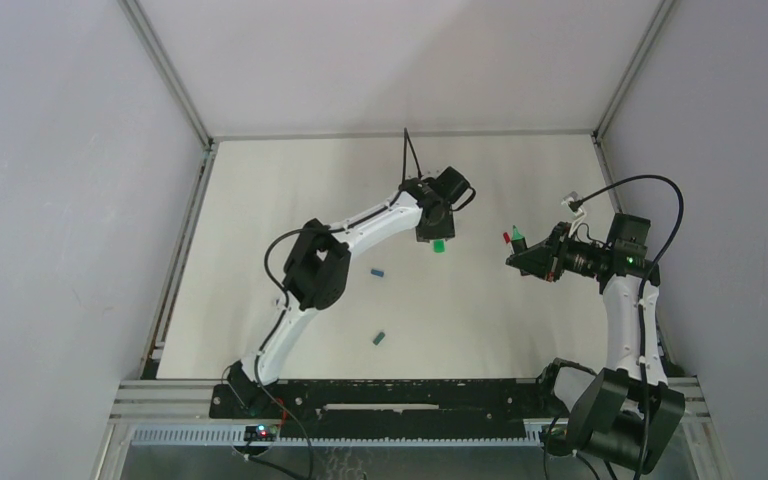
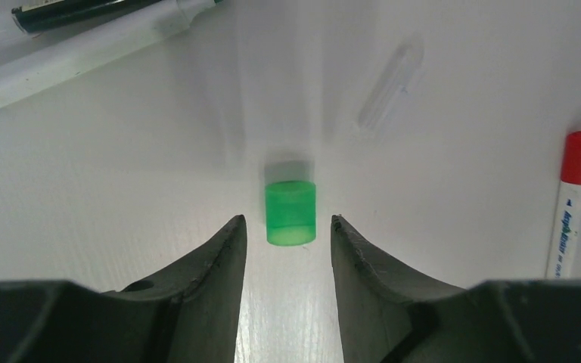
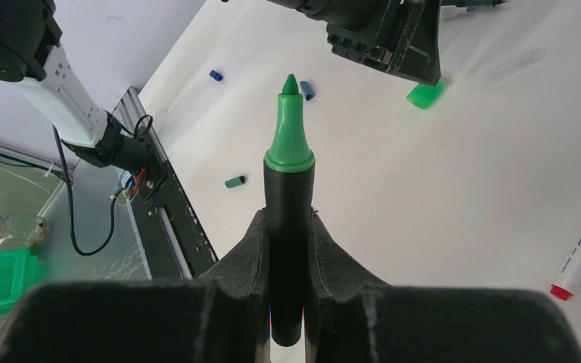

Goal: Insert the pens into the pen caps
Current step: Insert the pen cap onto the pen.

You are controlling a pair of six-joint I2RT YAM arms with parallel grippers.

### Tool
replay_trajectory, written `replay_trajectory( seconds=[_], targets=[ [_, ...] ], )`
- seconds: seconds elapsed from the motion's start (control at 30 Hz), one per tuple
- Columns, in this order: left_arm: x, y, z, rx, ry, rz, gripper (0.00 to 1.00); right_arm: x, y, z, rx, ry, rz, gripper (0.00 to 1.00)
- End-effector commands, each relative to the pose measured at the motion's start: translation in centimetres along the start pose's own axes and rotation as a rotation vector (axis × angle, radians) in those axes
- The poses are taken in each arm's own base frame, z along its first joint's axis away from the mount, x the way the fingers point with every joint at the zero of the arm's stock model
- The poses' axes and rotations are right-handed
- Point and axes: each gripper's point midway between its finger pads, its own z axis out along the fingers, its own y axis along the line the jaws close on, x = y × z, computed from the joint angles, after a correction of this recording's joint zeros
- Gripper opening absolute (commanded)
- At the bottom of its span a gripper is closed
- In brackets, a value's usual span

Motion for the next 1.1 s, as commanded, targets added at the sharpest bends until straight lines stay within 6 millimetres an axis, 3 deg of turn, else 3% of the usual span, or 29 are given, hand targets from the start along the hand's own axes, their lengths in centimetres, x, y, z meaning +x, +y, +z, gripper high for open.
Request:
replay_trajectory(
  seconds=[0.0,0.6,0.97,1.07],
  targets=[
    [-1.5,-0.8,0.0,0.041,-0.012,0.009,0.48,-0.4,0.1,0.0,-0.021,-0.015,-0.033,0.0],
    [0.1,-0.4,2.0,0.026,0.062,0.006,0.45,-0.3,0.0,0.0,-0.028,-0.016,-0.034,0.0],
    [1.2,1.4,2.0,-0.058,0.091,-0.034,0.46,-0.4,0.0,-0.1,-0.027,-0.023,-0.038,0.0],
    [1.4,1.5,2.3,-0.066,0.099,-0.034,0.41,-0.5,0.1,-0.2,-0.028,-0.024,-0.038,0.0]
  ],
)
